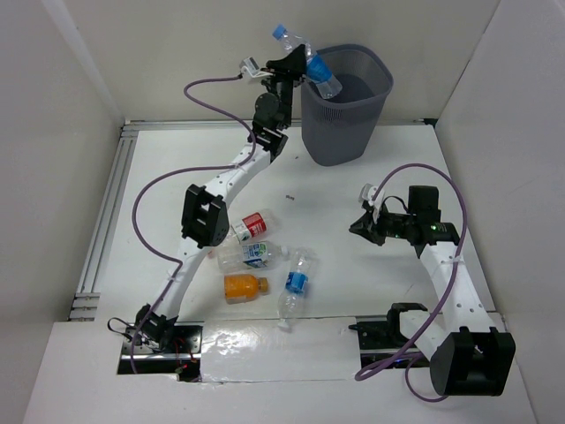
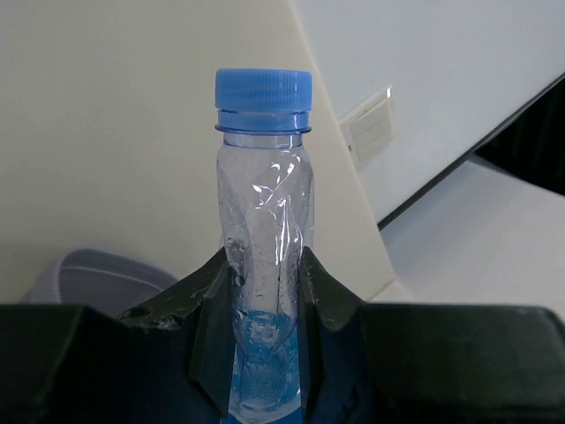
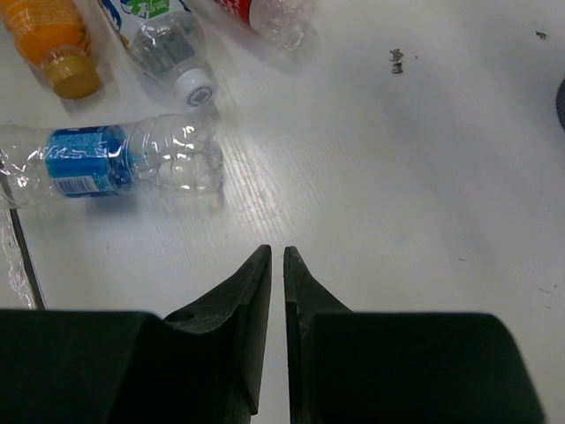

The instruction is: Put the plastic bottles in the bin

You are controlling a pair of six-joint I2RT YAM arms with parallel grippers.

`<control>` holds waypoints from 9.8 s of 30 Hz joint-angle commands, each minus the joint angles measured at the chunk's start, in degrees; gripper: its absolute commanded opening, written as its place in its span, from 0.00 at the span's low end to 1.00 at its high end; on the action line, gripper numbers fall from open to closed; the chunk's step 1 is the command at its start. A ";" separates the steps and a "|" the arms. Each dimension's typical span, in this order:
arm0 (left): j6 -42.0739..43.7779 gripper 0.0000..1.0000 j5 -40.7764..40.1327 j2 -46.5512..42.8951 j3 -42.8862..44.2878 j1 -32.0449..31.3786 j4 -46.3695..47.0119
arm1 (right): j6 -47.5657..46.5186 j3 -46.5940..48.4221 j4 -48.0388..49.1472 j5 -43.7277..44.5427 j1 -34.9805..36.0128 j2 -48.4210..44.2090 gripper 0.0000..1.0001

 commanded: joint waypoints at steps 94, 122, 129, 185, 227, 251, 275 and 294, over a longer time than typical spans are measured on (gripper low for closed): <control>22.57 1.00 10.23 -91.99 -91.42 -8.70 -80.34 | -43.62 23.11 -17.25 6.68 43.09 20.48 0.31; 53.77 1.00 34.65 -60.95 -84.03 5.10 -66.53 | 21.98 86.88 5.12 27.86 14.26 55.52 1.00; 55.27 1.00 30.36 -49.35 -80.17 0.88 -67.85 | 27.27 77.65 6.78 15.30 10.22 43.76 1.00; 25.47 1.00 37.45 -26.10 -11.41 0.70 -15.72 | -16.66 5.58 -6.49 -5.64 10.82 1.45 1.00; 31.71 1.00 53.44 -119.11 -100.12 0.26 -74.19 | -9.22 45.63 5.03 16.25 42.31 49.02 0.07; 32.07 1.00 24.73 -72.28 -83.42 -20.03 -82.27 | 28.50 69.64 18.22 34.35 13.39 47.69 0.10; 27.23 1.00 20.68 -49.95 -79.90 -29.44 -96.51 | 32.64 55.15 16.90 13.53 -1.37 33.91 1.00; 35.04 0.12 23.98 -54.59 -36.45 -20.77 -92.23 | 2.18 39.95 -4.01 -17.86 -11.67 16.87 0.00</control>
